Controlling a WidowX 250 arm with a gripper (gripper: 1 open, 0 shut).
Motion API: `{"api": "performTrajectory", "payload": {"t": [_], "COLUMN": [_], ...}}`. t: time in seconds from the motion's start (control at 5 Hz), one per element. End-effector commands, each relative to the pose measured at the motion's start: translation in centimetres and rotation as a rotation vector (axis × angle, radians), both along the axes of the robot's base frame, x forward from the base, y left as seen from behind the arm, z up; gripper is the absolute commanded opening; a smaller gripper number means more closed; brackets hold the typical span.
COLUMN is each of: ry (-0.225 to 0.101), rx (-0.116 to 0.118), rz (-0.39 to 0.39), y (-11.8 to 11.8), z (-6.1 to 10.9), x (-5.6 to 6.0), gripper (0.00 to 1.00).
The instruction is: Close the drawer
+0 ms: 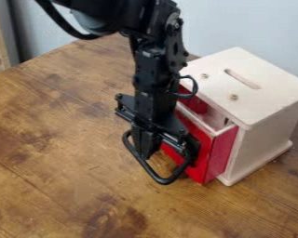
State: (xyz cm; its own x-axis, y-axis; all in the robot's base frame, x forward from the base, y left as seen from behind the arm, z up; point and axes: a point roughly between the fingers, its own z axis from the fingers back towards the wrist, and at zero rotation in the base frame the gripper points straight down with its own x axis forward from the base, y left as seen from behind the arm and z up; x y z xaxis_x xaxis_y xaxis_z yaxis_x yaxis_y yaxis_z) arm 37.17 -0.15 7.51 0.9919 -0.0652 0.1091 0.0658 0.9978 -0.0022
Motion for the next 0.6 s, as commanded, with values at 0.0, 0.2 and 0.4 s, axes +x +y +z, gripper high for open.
{"api": "performTrajectory", "payload": {"t": [0.0, 0.2, 0.4], "ry": [-0.042, -0.029, -0.017], "rx": [0.006, 0.008, 0.010], "rz": [0.027, 0.038, 0.073], "y": [1.7, 2.7, 4.5], "z": [1.3, 1.1, 2.1], "x": [0.5, 0.3, -0.6], "gripper": [0.00, 0.00, 0.00]}}
